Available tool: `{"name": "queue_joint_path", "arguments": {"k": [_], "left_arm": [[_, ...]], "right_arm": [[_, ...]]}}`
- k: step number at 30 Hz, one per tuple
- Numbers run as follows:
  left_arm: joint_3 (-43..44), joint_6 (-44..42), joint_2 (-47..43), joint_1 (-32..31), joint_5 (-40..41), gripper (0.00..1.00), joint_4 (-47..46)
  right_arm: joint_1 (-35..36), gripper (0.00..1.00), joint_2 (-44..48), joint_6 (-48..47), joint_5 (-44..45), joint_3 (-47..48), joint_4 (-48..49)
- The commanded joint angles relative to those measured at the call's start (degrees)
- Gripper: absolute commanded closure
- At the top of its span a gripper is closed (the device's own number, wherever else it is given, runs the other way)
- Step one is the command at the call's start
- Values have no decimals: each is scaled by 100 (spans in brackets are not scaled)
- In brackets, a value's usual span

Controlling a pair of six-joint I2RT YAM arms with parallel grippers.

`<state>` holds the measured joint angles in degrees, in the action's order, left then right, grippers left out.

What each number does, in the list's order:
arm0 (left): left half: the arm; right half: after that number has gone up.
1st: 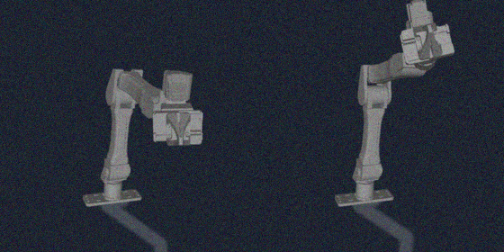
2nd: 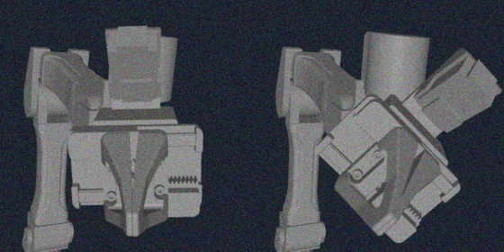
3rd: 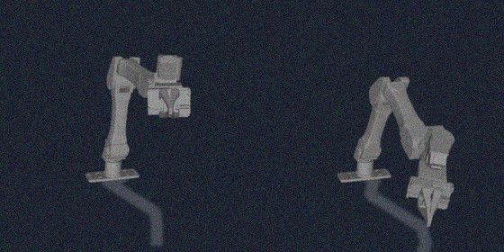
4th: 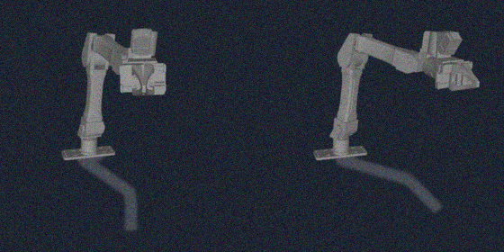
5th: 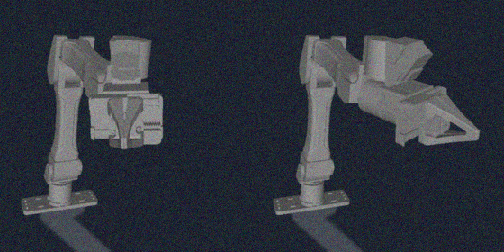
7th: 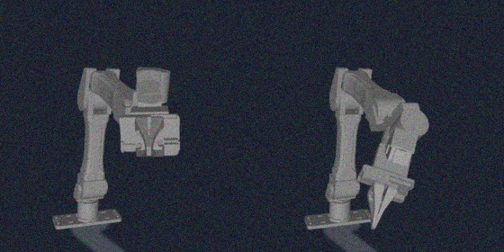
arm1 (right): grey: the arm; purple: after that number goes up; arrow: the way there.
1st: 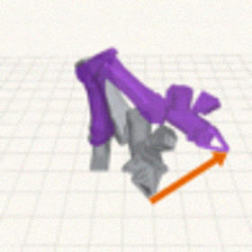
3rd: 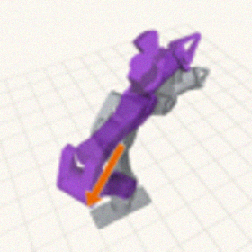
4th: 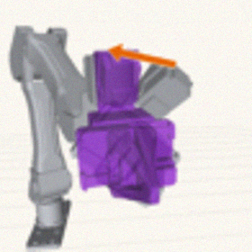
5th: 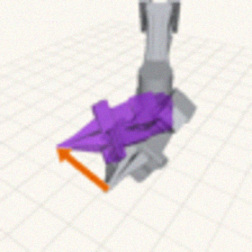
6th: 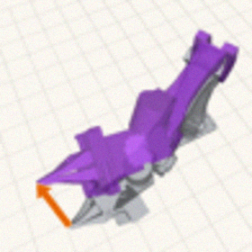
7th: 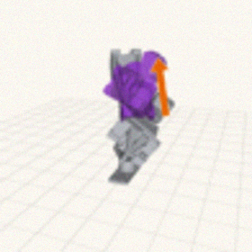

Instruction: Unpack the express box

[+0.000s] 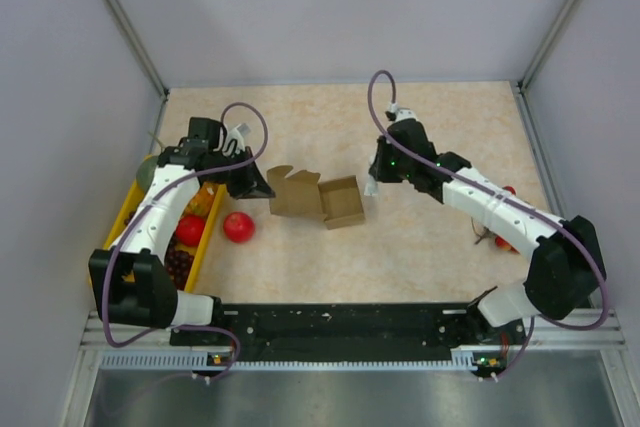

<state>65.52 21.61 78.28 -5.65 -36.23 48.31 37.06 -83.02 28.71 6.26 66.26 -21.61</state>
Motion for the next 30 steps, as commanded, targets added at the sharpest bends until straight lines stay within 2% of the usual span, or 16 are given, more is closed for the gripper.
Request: {"name": "queue_joint_path", "arguments": {"k": [1,7,13,15,17,26,29,30], "left_arm": [[374,-104,-15,20,116,98,81],[541,-218,135,20,292,96,266],[567,-122,249,20,169,95,91],[576,-95,275,29,160,92,38],[603,-95,293,20,142,90,20],[726,-104,258,20,134,65,29],[796,-69,240,20,134,55,20],[822,-51,223,20,134,52,20]], "right_arm": [[-567,85,269,3,104,-587,-212],[-779,85,-265,-6,-11,-1010,-212],[-841,84,-943,126,-152,-896,-204],[-849,83,-1049,144,-108,-834,-195],[-841,76,-1102,144,-125,-781,-204],[-849,56,-971,170,-152,-632,-283],[-841,46,-707,188,-38,-614,-353],[-849,39,-628,196,-3,-606,-362]]}}
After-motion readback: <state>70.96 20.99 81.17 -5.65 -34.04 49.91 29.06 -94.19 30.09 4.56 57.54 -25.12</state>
